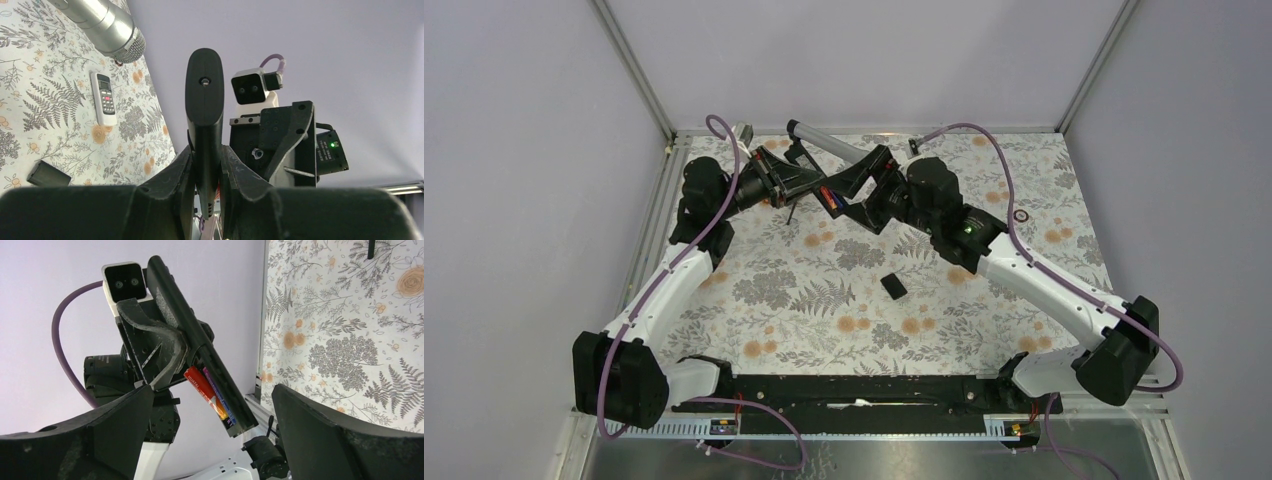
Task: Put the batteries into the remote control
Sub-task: Load the battery into the remote control.
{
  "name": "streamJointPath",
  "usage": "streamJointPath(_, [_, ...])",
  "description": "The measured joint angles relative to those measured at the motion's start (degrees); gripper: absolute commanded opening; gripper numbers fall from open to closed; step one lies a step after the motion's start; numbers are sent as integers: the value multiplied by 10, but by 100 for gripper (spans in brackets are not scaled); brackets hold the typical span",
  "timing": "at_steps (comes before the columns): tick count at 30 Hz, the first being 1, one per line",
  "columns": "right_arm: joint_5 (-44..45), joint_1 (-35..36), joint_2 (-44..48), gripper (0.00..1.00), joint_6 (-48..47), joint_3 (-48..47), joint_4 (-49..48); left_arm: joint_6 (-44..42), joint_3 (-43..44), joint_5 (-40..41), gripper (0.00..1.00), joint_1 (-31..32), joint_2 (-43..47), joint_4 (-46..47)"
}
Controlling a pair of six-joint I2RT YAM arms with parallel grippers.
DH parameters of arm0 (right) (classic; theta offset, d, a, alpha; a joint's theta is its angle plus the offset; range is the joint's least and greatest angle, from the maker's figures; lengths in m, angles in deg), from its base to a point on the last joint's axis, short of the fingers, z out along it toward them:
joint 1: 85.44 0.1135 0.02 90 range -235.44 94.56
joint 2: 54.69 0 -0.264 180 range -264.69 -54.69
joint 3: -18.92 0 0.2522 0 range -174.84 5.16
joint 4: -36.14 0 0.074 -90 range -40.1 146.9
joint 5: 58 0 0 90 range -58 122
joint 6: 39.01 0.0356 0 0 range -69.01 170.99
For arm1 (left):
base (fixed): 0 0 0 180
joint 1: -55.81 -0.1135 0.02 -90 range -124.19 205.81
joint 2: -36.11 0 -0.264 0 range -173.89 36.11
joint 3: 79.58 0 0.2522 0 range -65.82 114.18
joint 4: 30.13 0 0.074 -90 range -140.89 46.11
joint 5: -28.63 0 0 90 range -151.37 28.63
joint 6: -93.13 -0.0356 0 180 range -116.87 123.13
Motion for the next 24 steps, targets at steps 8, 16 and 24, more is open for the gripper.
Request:
streamJointPath(8, [-27, -4, -17, 90, 33, 0, -16, 0, 0, -7, 0, 0, 2, 27])
streamJointPath(16, [-49, -10, -32, 83, 55, 2, -27, 0, 0, -17, 0, 0, 2, 33])
streamJointPath(24, [-61, -13, -33, 85, 70, 13, -45, 0, 0, -23, 0, 0, 2, 37])
